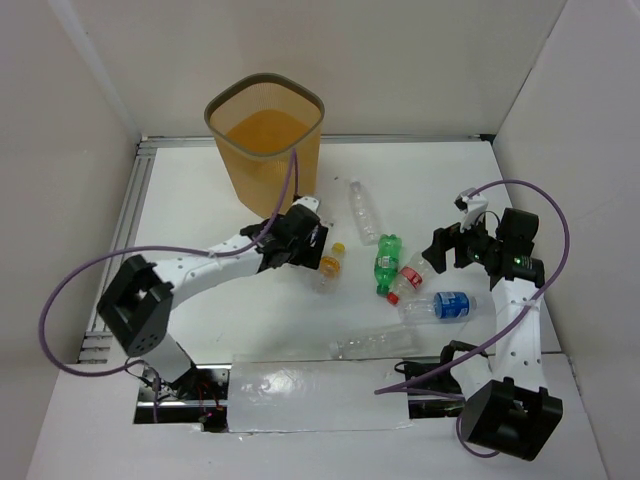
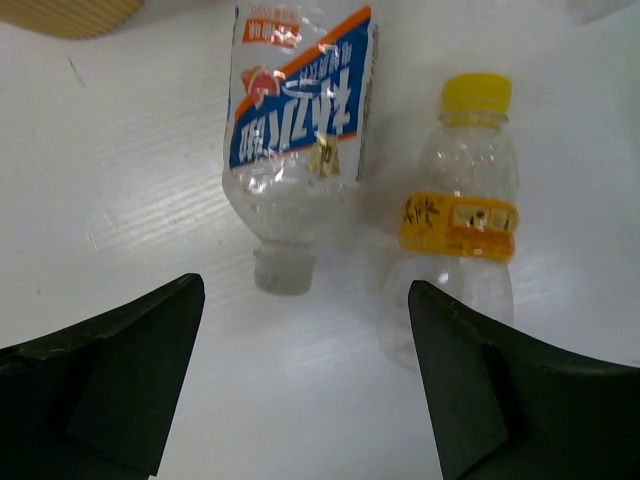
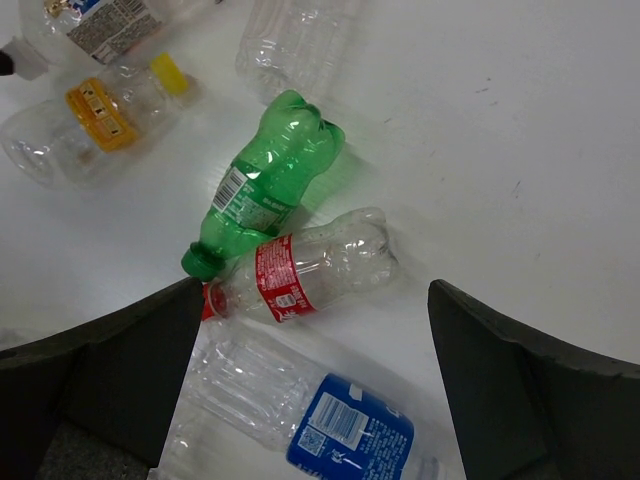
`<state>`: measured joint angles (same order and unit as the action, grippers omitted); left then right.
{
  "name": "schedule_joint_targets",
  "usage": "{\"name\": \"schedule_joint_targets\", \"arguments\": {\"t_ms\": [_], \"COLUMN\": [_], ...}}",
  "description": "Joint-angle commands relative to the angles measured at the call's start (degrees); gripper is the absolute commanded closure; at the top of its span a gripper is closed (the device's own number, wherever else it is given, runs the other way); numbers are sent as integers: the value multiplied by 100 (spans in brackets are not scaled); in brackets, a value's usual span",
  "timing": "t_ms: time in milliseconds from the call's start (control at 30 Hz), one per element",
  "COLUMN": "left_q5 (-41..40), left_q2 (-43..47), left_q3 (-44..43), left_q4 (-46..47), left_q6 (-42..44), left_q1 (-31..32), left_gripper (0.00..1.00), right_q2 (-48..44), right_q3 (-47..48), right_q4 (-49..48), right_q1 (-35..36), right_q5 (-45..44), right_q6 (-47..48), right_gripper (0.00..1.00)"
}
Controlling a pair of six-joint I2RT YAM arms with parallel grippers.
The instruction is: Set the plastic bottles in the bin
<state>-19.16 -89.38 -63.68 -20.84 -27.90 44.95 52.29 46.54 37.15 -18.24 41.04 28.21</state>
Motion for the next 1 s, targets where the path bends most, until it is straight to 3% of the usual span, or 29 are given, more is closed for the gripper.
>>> {"name": "schedule_joint_targets", "arguments": {"t_ms": [0,367,600,733,767,833,867,900,967], "left_q5": [-597,-519,-221,113,192,280,333,334,395], "left_q2": [-517,-1906,-2329,-2049,-1874,-1776,-1575,-1478,-1267], "left_q3": [-652,-1296,-1525,-1358,-1227,-1174,-1103,-1103,-1155], "left_q4": [282,537,668,967,1020,1090,1160,1161,1161], "left_q6": [442,856,856,971,1032,1111,1190,1190,1252], "left_q1": [14,-425,-557,-426,-330,-215,-162,-31,75], "left_gripper": [4,2,13,35,48,58,63,82,90], "right_q2": [-79,27,254,255,255,255,255,307,308], "right_q3": [65,65,118,118,118,118,118,118,118], "right_q4": [-111,-111,-58,-58,-58,-58,-58,-58,-58], "right_q1": [40,40,40,40,40,40,40,40,40], "right_q5": [53,115,177,177,229,229,229,299,413], "right_q6": [-43,-43,71,132,132,132,202,203,290], "right_gripper": [0,0,0,0,0,0,2,4,13]}}
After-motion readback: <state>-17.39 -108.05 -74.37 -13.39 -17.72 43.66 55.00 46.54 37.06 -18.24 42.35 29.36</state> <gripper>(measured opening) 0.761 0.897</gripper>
